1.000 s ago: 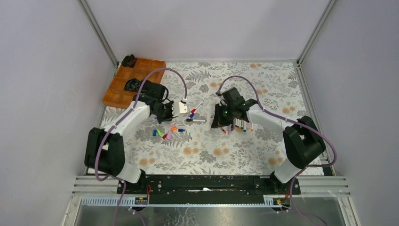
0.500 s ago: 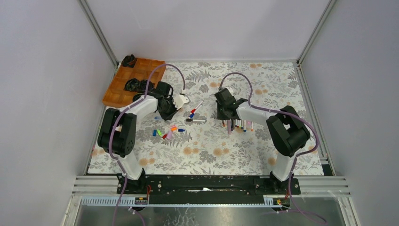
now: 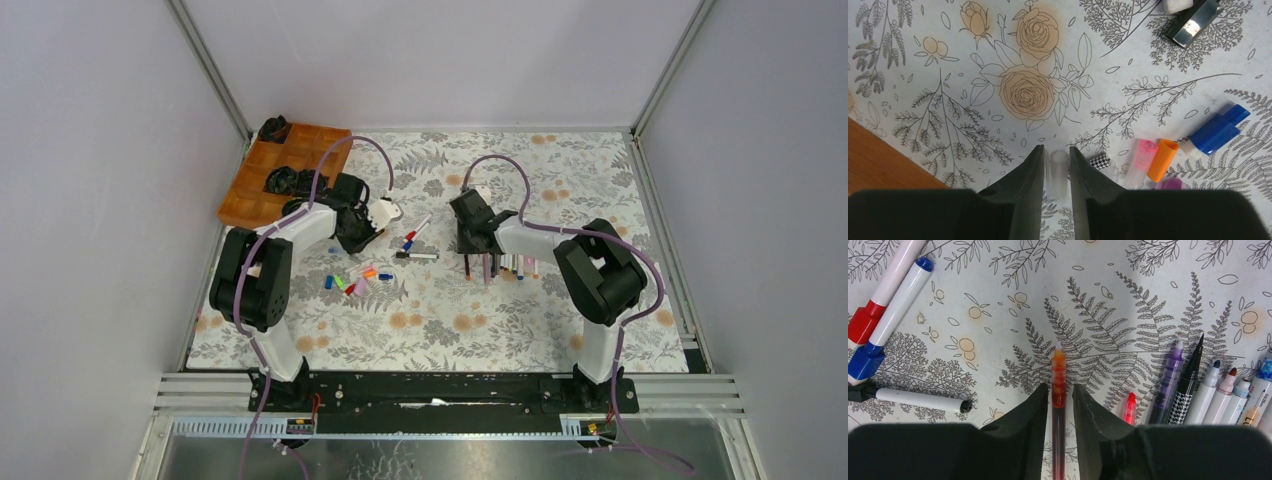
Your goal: Open the pen caps
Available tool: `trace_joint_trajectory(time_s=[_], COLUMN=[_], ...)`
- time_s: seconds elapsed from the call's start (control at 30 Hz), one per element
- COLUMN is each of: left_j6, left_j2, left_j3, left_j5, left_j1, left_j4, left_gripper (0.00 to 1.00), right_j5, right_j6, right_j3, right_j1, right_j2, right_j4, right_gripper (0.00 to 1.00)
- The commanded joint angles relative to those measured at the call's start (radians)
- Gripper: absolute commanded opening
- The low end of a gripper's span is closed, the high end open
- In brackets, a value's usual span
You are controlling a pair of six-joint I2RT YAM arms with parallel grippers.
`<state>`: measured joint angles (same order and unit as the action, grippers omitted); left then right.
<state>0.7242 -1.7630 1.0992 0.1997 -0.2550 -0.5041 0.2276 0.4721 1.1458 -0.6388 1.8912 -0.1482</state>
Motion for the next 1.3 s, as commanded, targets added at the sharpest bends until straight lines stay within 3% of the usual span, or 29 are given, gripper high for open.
trace_joint_trajectory(time_s=[0.0,0.33,0.43,0.5,0.57,0.8,0.9,0.97,1.03,1.27], left_j6=[0.032,0.028,0.027,0.025,0.022,-0.053,-0.084,-0.115,-0.151,-0.161], left_j2=[0.006,0.078,0.125,0.159,0.196,0.36,0.424,0.457,0.47,0.511], left_j3=[-0.017,0.06,0.118,0.173,0.232,0.401,0.419,0.4,0.377,0.317], left_j5=[-0.019,0.051,0.08,0.111,0.144,0.216,0.277,0.279,0.254,0.281], left_j1=[0.005,0.007,0.009,0.013,0.018,0.056,0.081,0.083,0.083,0.09], left_j4=[0.039,-0.076,-0.136,-0.187,-0.242,-0.288,-0.282,-0.262,-0.249,-0.212], left_gripper=[0.35,0.52,0.62,0.7,0.97,0.98,0.98,0.98,0.98,0.98], right_j5=[0.039,0.062,0.088,0.093,0.092,-0.034,-0.24,-0.463,-0.566,-0.646], right_j6=[-0.005,-0.018,-0.028,-0.036,-0.049,-0.227,-0.372,-0.484,-0.561,-0.668], right_j3=[0.014,-0.089,-0.111,-0.112,-0.1,0.034,0.094,0.105,0.121,0.237], right_j1=[-0.007,-0.007,-0.007,-0.006,-0.006,-0.006,-0.005,-0.007,-0.006,-0.014], right_j2=[0.03,-0.075,-0.105,-0.126,-0.155,-0.209,-0.18,-0.152,-0.116,0.059], right_j4=[-0.039,-0.036,-0.041,-0.043,-0.052,-0.047,-0.035,-0.015,-0.015,-0.093], right_gripper=[0.33,0.28,0.28,0.28,0.3,0.46,0.51,0.54,0.58,0.6])
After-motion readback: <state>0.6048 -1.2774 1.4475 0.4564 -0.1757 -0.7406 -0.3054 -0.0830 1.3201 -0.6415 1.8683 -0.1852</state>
